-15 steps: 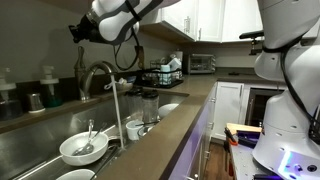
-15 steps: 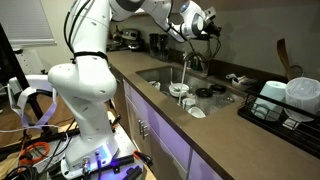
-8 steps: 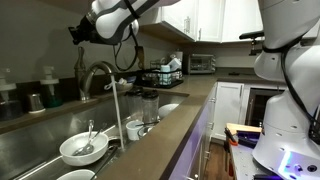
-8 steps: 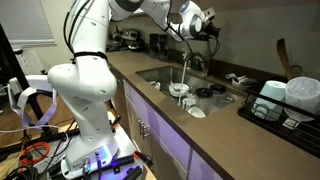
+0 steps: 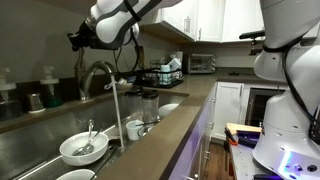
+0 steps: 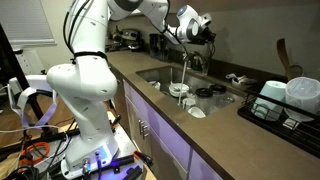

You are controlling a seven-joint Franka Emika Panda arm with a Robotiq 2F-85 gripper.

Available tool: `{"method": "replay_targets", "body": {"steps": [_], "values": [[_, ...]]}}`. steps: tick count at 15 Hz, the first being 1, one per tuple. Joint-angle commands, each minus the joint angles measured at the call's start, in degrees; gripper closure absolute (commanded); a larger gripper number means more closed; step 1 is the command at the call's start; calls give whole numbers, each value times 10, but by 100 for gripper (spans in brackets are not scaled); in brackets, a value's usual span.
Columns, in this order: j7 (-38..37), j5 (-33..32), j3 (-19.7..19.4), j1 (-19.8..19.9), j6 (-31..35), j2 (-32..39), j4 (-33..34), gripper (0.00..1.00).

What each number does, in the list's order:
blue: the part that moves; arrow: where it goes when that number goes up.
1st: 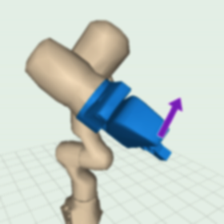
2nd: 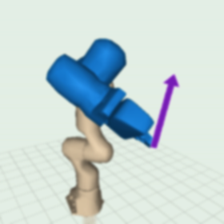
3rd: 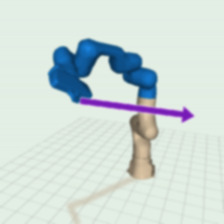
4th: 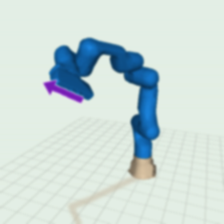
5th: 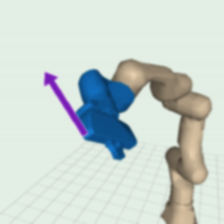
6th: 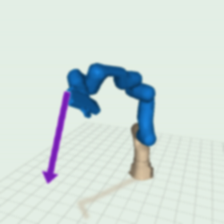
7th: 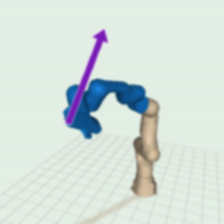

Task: Close the tap

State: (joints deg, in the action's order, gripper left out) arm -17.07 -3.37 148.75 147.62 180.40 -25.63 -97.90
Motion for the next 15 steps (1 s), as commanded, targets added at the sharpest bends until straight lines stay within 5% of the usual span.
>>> {"method": "replay_targets", "body": {"steps": [1,15], "values": [[19,-8,10,8,-16,29,-27,96],[10,-42,-49,-50,-13,87,-117,96]]}}
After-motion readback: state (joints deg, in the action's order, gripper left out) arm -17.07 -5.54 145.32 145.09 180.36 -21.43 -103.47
